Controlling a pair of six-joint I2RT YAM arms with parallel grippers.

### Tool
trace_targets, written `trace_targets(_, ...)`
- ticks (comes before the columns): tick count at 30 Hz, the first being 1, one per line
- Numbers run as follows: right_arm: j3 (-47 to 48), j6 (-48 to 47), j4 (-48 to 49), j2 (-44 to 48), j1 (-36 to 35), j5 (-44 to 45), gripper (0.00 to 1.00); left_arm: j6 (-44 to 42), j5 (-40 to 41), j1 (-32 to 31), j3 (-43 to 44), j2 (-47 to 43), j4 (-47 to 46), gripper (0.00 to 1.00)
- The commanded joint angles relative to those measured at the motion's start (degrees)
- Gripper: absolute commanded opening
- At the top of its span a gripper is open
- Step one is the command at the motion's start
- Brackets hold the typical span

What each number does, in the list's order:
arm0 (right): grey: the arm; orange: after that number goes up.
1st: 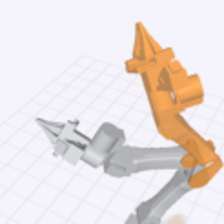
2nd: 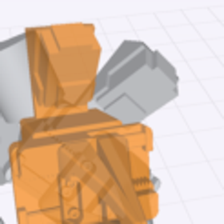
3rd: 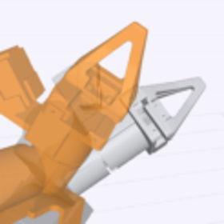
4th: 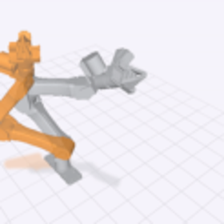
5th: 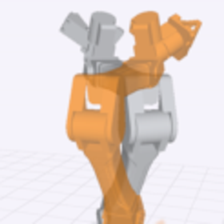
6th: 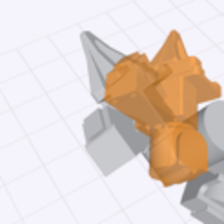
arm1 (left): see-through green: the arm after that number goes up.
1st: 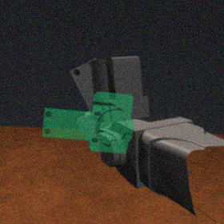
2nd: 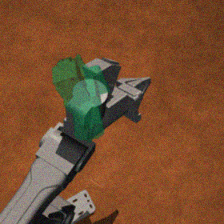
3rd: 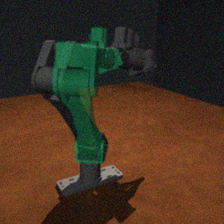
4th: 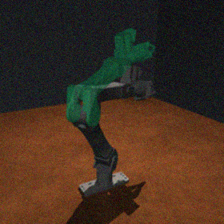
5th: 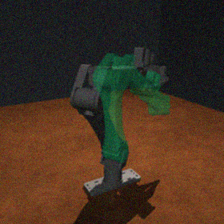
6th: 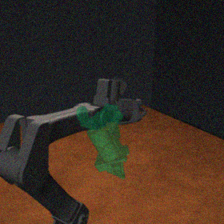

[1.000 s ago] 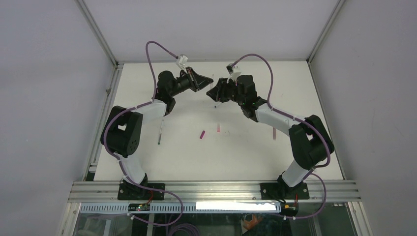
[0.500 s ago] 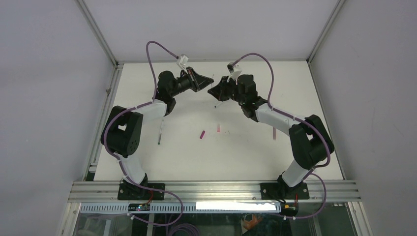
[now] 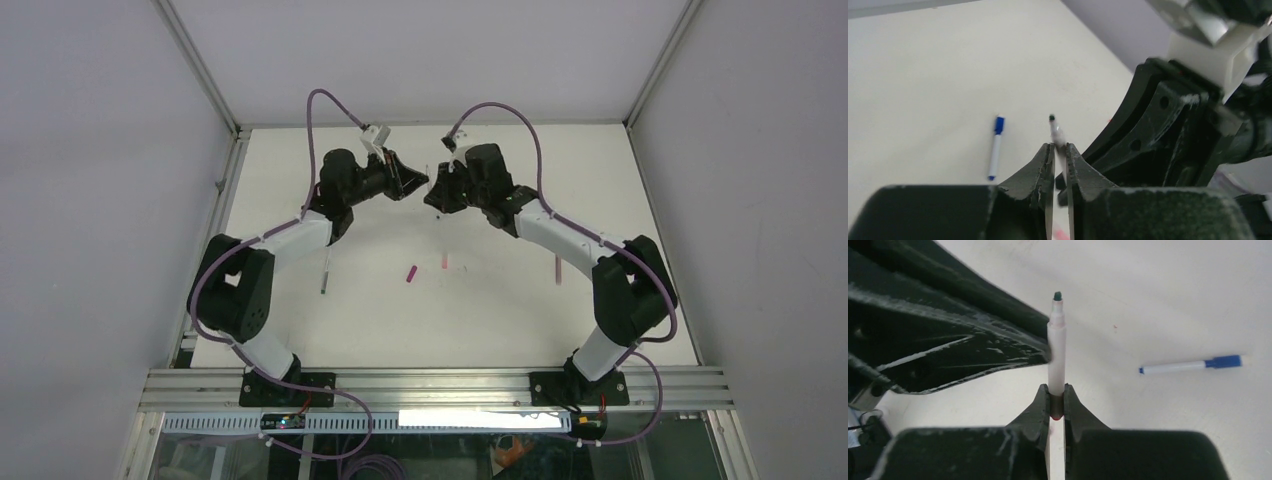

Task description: Insert the pens into the pen caps

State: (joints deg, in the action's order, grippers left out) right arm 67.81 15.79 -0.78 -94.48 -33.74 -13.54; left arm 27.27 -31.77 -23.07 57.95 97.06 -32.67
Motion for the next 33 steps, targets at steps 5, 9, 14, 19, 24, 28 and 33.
trace_targets(5,2.8,-7.1,-17.9,3.4,1.4,13.2,0.00,-17.9,19.4,2.7,-4.8,-12.7,19.4,0.47)
trace_targets(9,0.4,-5.4,-17.3,3.9,1.4,11.9,0.00,-16.2,25.2,10.2,-1.6,-10.6,28.1,0.46)
trace_targets(14,-0.8,-4.5,-16.2,3.7,1.3,9.1,0.00,-20.9,39.3,11.5,12.8,0.1,43.9,0.44)
trace_targets(19,-1.4,-4.5,-16.0,4.9,1.2,8.5,0.00,-21.8,45.5,11.7,26.0,11.2,51.8,0.44)
trace_targets(24,-2.6,-4.6,-16.0,6.6,1.1,8.3,0.00,-20.9,50.0,12.3,32.8,17.9,56.3,0.46)
trace_targets(28,-3.5,-4.6,-15.8,7.1,1.1,7.9,0.00,-20.1,50.3,13.6,33.9,20.3,57.0,0.47)
trace_targets(33,-3.6,-4.5,-15.7,6.5,0.9,7.3,0.00,-20.3,50.4,14.8,35.0,22.5,57.5,0.47)
